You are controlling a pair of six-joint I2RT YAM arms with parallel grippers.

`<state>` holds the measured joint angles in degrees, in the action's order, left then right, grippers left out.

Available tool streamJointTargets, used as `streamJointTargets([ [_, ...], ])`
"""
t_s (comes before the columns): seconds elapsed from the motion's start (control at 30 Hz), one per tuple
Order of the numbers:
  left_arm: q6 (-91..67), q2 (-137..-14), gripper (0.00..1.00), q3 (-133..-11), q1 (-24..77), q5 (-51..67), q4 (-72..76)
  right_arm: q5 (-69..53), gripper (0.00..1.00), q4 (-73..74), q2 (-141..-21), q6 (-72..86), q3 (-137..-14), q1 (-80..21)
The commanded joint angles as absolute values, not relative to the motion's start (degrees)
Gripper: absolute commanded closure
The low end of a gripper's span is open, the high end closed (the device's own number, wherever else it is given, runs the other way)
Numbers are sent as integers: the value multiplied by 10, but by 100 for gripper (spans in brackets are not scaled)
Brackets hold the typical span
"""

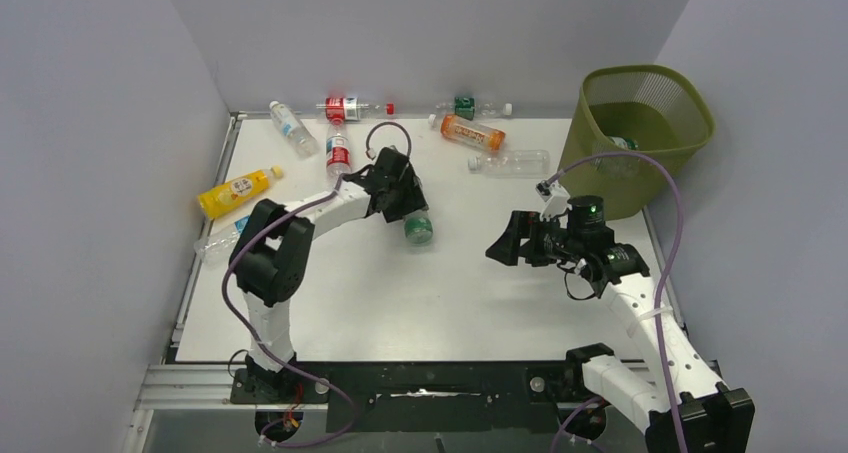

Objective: Put the plastic bottles in the bin
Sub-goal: Pick up the plastic bottle at the center of the board.

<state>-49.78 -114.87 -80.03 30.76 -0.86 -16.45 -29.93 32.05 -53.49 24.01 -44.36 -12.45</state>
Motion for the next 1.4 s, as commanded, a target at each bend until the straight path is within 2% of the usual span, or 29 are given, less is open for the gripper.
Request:
streamJointTargets([
  [0.0, -494, -1035, 46, -743, 346, 0, -113, -306, 10, 261, -513, 271, -428, -143],
  [0.3, -527, -927, 45, -654, 421, -16, -95, -284, 9, 235, -495, 329, -405, -162],
  [0.7, -571, -883, 45, -597, 491, -7, -20, -262, 9, 174, -471, 387, -377, -194],
  [0.93, -587, -854, 45, -586, 522, -21, 0, -274, 10, 115, -496, 408, -368, -209],
  [1.07, -593, -839, 45, -577, 529, -36, 4, -266, 13, 102, -518, 413, -374, -240],
  [1.37, -597, -824, 45, -565, 533, -67, 6, -199, 13, 68, -527, 450, -355, -346],
])
